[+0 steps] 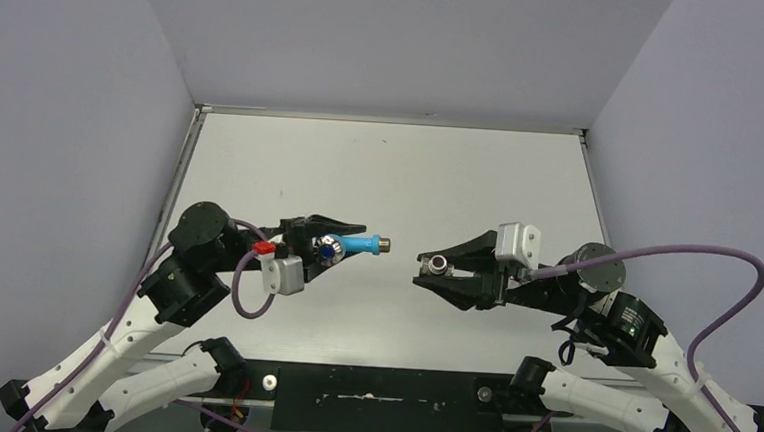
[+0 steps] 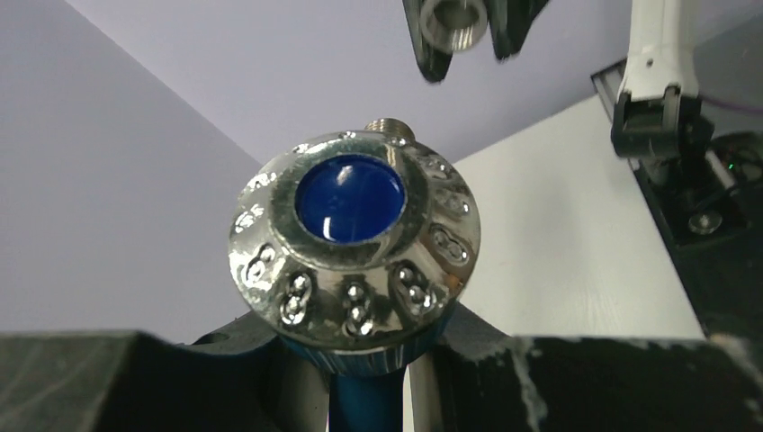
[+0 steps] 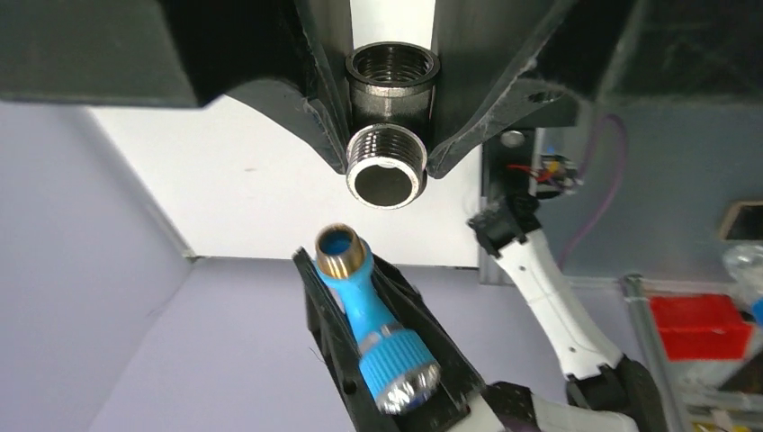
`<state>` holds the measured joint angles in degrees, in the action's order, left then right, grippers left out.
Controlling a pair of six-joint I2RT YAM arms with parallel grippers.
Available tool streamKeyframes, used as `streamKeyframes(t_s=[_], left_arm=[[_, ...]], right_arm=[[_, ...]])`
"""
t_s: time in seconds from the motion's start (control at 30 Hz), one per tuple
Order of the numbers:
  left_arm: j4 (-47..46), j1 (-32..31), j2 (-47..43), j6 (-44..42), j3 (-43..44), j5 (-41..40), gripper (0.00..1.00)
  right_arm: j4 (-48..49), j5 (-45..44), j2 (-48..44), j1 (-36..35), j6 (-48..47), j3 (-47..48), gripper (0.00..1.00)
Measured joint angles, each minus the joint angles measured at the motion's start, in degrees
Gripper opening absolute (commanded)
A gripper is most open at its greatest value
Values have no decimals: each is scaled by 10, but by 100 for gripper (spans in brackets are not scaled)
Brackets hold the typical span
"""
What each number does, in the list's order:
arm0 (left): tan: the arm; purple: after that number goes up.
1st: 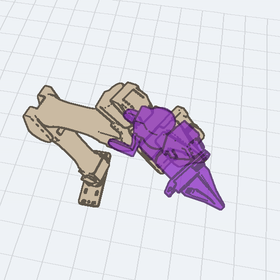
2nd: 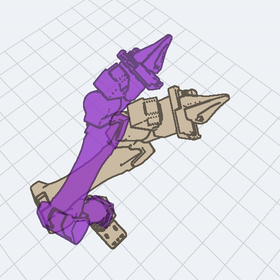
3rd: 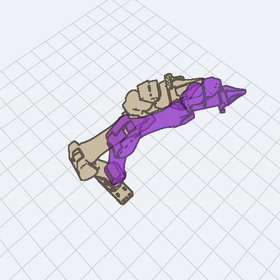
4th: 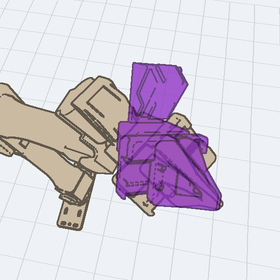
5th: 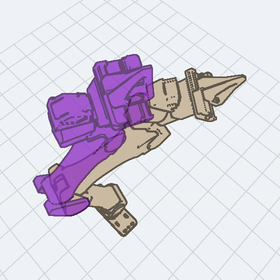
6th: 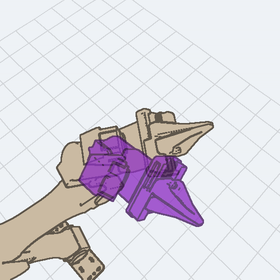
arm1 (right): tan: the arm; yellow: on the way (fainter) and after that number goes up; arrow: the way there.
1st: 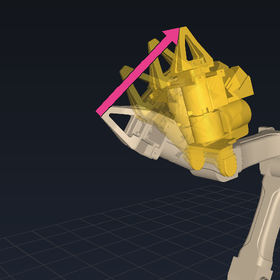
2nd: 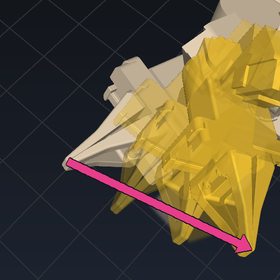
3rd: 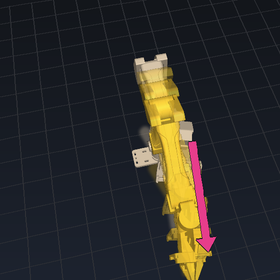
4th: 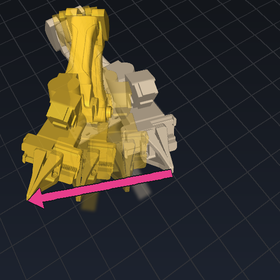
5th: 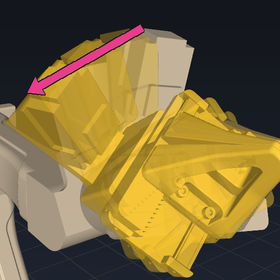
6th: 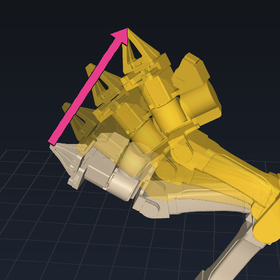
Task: Install the water faucets
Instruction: Install the water faucet onto the adaptor.
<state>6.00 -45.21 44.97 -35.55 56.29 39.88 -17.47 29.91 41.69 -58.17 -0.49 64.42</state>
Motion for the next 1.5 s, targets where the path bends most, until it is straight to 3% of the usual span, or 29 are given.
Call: streamKeyframes(t_s=[0.27,0.4,0.97,1.5], left_arm=[[-139,0,-5,269,-3,23,0],[-151,0,-1,349,6,29,0],[43,0,81,423,167,17,0],[104,0,110,454,191,67,0]], right_arm=[[-4,-23,7,0,-222,0,0],[-4,-19,15,0,-307,0,0],[-14,14,40,0,-469,54,0],[-34,17,57,0,-548,75,0]])
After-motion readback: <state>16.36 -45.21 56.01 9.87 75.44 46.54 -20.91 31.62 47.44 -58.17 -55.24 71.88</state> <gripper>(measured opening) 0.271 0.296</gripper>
